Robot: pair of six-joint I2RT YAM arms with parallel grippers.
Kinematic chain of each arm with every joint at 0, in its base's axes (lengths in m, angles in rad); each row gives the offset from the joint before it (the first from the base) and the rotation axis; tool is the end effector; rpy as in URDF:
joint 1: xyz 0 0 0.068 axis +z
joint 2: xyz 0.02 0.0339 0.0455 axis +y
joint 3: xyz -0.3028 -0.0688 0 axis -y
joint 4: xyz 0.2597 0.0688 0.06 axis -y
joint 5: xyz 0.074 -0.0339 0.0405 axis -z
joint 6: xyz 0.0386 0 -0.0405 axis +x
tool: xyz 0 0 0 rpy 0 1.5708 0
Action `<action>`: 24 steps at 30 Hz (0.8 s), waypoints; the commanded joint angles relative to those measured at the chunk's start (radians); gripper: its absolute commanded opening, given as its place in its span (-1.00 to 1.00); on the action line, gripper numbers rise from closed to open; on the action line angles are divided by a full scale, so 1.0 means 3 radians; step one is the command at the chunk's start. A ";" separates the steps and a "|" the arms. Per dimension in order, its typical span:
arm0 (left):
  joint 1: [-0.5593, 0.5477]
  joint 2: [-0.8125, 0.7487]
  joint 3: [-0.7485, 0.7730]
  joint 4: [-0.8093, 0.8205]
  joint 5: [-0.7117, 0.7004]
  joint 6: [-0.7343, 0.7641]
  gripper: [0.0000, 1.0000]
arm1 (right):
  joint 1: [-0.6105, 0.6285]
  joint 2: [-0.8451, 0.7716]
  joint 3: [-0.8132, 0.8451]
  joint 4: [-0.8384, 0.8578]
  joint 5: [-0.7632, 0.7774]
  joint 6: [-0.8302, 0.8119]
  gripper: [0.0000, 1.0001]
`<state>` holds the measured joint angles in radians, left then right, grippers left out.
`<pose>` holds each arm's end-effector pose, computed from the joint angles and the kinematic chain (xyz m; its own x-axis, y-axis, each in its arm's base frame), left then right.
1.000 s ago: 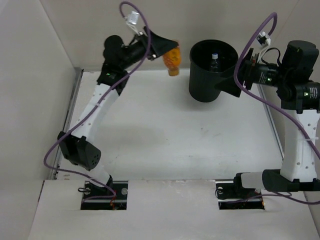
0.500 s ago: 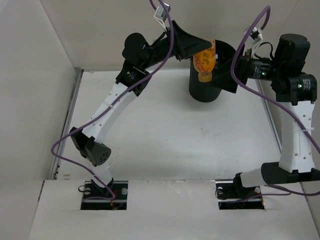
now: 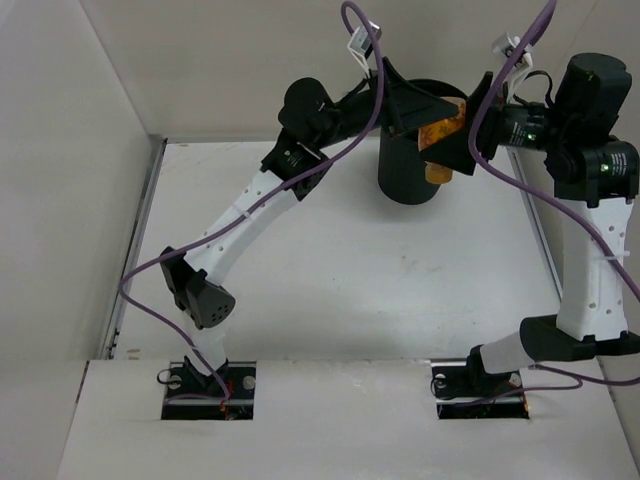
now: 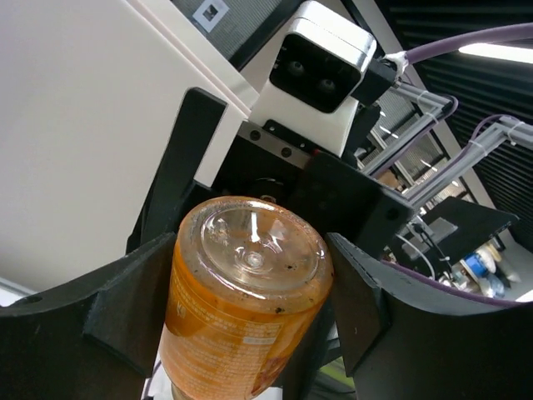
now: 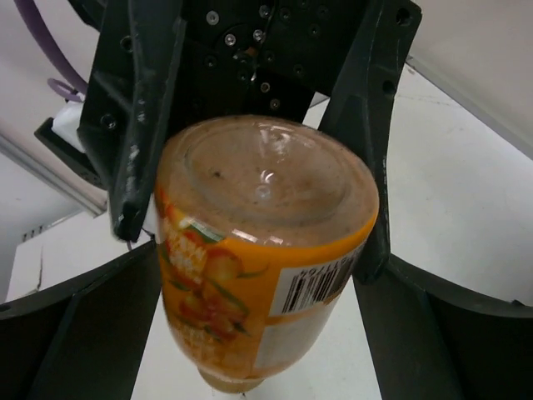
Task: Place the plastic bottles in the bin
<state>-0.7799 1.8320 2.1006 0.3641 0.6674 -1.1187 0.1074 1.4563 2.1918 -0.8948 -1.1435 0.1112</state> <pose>0.2795 -0.3101 0.5945 -0.6324 -0.3682 -0.6815 0.7745 -0.2834 -0.5655 0.2215 0.0592 0.6188 -0.2608 0.0181 -0.9652 -0.9145 0.3156 0.2530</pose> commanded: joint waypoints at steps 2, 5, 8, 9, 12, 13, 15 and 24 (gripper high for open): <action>-0.0051 0.0044 0.0238 0.0223 -0.0062 0.0006 -0.71 | 0.0110 0.0014 0.0088 0.0237 -0.0212 0.0043 0.32; -0.0031 0.0034 0.0279 0.0208 -0.0057 0.0042 -0.28 | 0.0110 0.0024 0.0088 0.0237 -0.0167 0.0044 -0.73; 0.0030 -0.0007 0.0269 0.0182 -0.0021 0.0119 1.00 | 0.0110 0.0049 0.0088 0.0227 -0.0060 0.0013 -1.00; 0.0091 -0.0027 0.0264 0.0182 0.0010 0.0180 1.00 | 0.0110 0.0070 0.0088 0.0226 0.0007 0.0003 -1.00; 0.0535 -0.0154 0.0111 0.0167 0.0178 0.0567 1.00 | 0.0079 0.0146 0.0037 0.0308 0.0425 -0.0008 -1.00; 0.0780 -0.0211 -0.0001 0.0131 0.0234 0.0751 1.00 | 0.0064 0.0141 -0.0059 0.0425 0.0680 -0.0018 -1.00; 0.1428 -0.0308 -0.0261 -0.0016 0.0301 0.1185 1.00 | 0.0079 0.0101 -0.0335 0.0812 0.1420 0.0007 -1.00; 0.3711 -0.0773 -0.1524 -0.0820 0.0107 0.3001 1.00 | 0.0090 0.1234 0.0455 0.0983 0.3356 -0.0017 -1.00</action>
<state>0.2909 1.7798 1.7210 0.1547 0.6708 -0.4671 0.1436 1.7515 2.2444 -0.6670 -0.3614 0.1268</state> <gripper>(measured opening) 0.997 0.718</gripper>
